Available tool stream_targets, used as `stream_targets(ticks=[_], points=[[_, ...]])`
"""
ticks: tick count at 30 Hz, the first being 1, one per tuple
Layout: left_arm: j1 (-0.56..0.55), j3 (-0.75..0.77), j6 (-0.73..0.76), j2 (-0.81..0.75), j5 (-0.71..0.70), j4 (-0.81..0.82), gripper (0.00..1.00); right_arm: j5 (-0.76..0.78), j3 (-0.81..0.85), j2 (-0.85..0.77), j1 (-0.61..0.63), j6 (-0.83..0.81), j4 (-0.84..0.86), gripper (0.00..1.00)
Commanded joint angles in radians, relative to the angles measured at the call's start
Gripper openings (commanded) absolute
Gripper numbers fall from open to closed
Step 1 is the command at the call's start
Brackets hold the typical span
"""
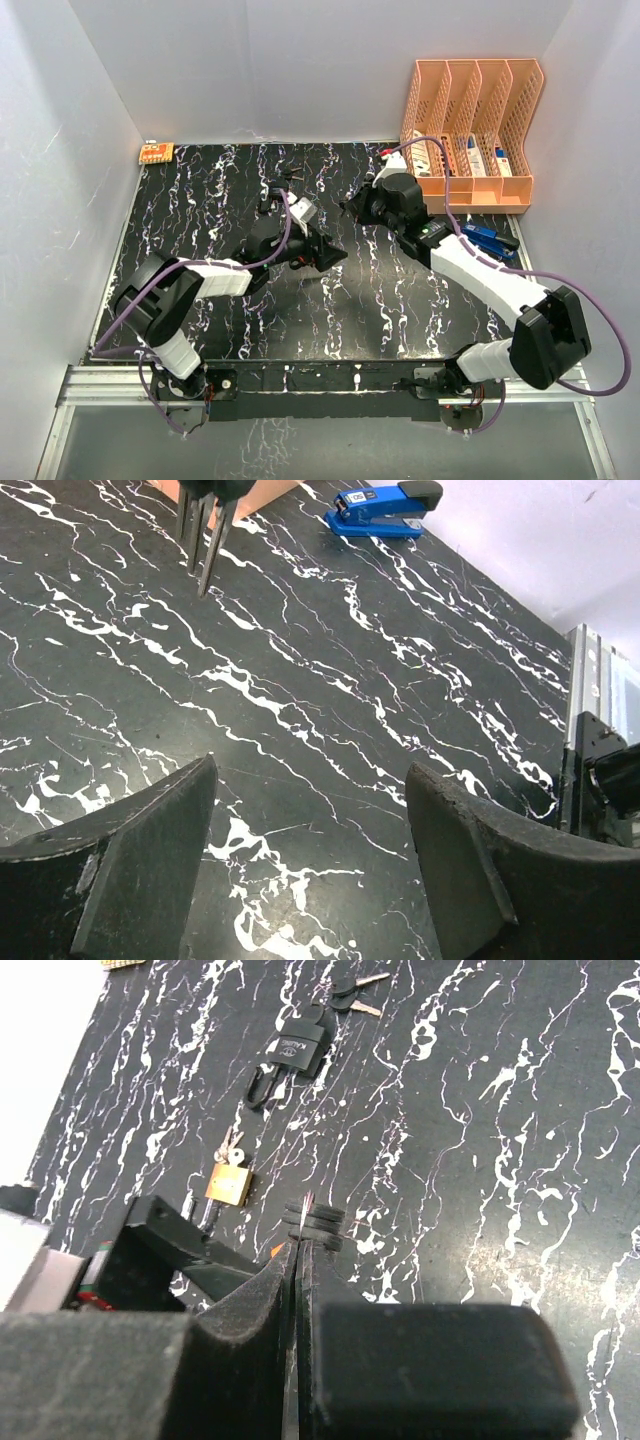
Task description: Unlock with the key
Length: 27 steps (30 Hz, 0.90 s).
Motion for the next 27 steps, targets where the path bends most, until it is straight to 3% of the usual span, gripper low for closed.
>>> stream_targets(ticks=[1, 5, 10, 13, 24, 27], points=[[-0.014, 0.032, 0.075, 0.033, 0.011, 0.128, 0.74, -0.026, -0.019, -0.063, 0.002, 0.027, 0.018, 0.0], [-0.024, 0.016, 0.114, 0.056, 0.004, 0.223, 0.71, -0.033, -0.025, -0.086, 0.002, 0.033, 0.007, 0.0], [-0.032, 0.0, 0.161, 0.082, 0.012, 0.351, 0.59, -0.045, -0.048, -0.108, 0.002, 0.041, 0.007, 0.0], [-0.032, 0.014, 0.176, 0.103, 0.032, 0.369, 0.5, -0.05, -0.068, -0.117, 0.002, 0.045, 0.014, 0.0], [-0.04, 0.036, 0.212, 0.174, 0.095, 0.421, 0.43, -0.071, -0.104, -0.136, 0.002, 0.053, 0.037, 0.0], [-0.04, 0.032, 0.219, 0.182, 0.094, 0.45, 0.35, -0.073, -0.113, -0.138, 0.002, 0.053, 0.041, 0.0]])
